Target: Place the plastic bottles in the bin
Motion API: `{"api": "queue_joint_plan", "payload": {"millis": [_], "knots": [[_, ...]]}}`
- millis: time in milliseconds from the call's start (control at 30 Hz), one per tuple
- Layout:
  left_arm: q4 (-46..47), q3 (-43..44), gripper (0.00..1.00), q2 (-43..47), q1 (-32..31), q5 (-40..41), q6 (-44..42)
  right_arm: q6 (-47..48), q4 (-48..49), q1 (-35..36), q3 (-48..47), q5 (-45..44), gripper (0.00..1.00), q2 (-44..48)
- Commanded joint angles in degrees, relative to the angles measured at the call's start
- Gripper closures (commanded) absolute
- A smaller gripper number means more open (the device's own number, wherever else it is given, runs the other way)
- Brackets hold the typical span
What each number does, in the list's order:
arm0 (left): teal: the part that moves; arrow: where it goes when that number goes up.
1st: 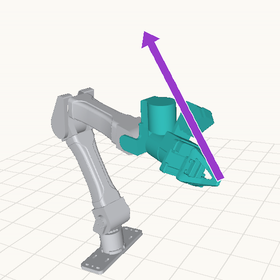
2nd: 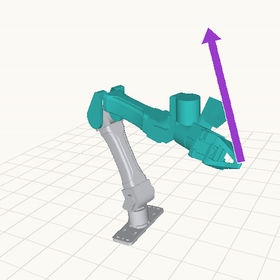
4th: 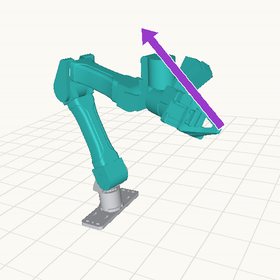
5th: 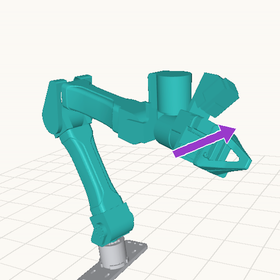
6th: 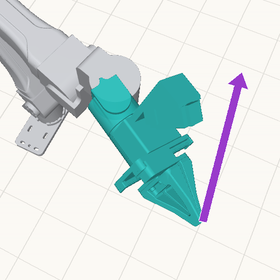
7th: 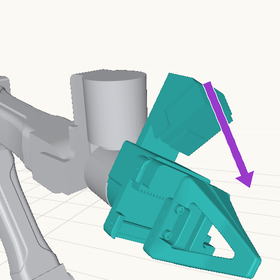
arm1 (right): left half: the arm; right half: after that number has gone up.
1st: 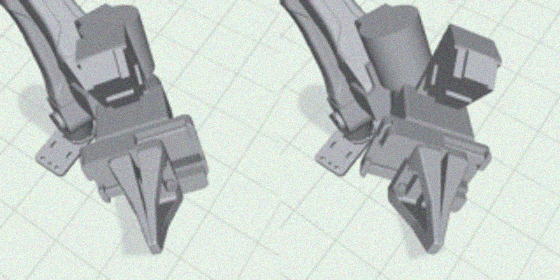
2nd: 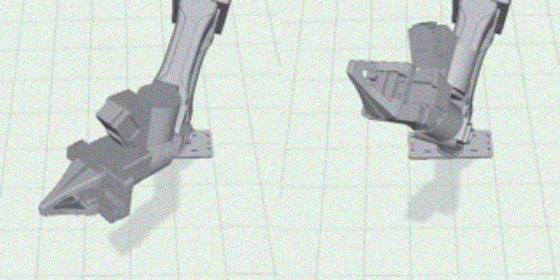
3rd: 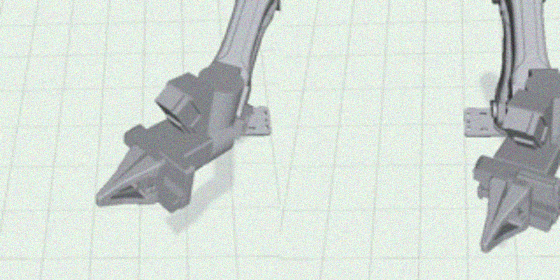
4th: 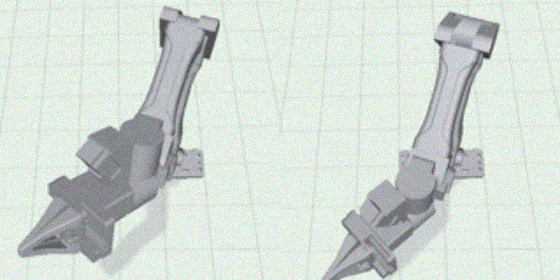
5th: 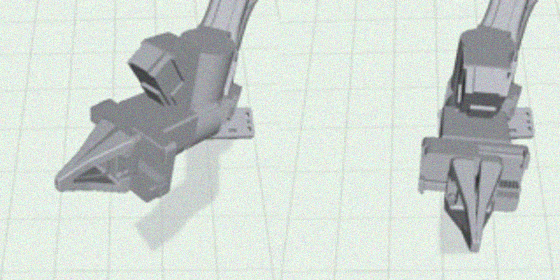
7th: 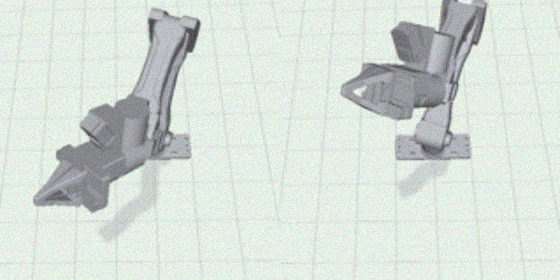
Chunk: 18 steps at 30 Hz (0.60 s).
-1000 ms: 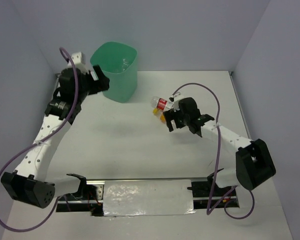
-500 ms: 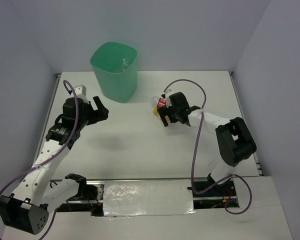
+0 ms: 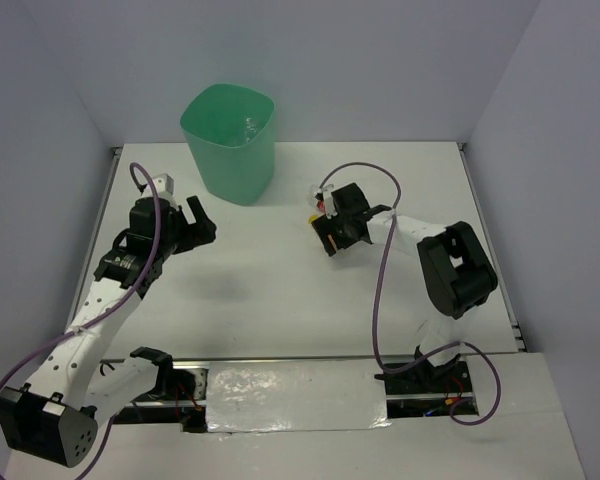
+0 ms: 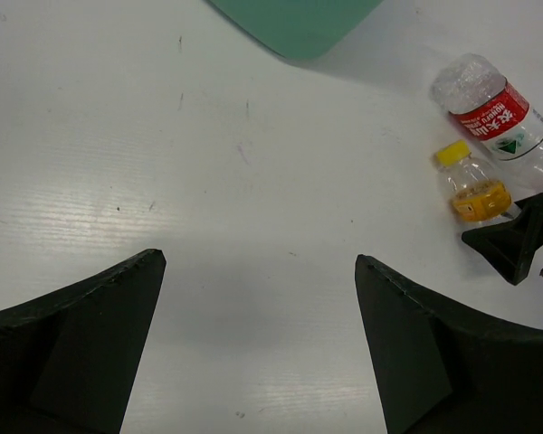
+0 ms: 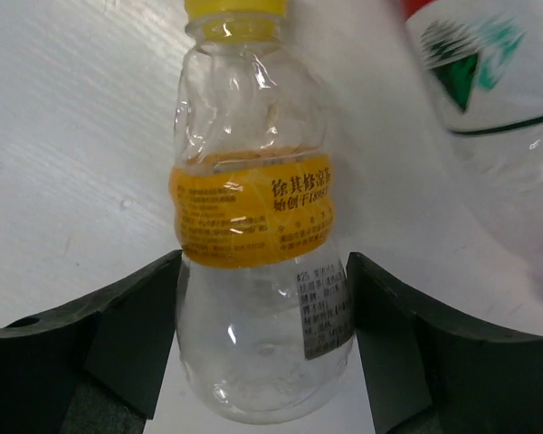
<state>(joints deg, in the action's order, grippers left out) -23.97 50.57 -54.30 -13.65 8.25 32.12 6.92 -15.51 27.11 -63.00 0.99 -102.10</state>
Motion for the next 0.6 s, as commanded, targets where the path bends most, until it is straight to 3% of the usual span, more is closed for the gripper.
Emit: {"api": "queue_joint_plan", "payload": {"millis": [0, 67, 200, 400, 567], "knots": [[2.7, -0.2, 0.01, 0.0, -0.2, -1.7, 1.2, -0.3, -0.1, 0.2, 2.1, 2.4, 0.24, 3.3], [3.6, -0.6, 0.01, -0.2, -0.2, -2.7, 1.2, -0.5, 1.4, 0.3, 3.4, 2.4, 0.37, 5.3], [6.2, -2.0, 0.01, -0.6, -0.3, -6.7, 2.4, -1.1, 5.3, 0.4, 6.8, 7.1, 0.51, 9.7], [16.6, -5.4, 0.01, -0.8, -4.7, -16.8, 4.3, -2.6, 10.8, 1.6, 12.8, 16.0, 0.52, 18.7], [24.7, -7.9, 0.01, -1.9, -10.7, -14.8, 10.3, -6.6, 18.0, 5.3, 17.4, 25.9, 0.52, 24.9]]}}
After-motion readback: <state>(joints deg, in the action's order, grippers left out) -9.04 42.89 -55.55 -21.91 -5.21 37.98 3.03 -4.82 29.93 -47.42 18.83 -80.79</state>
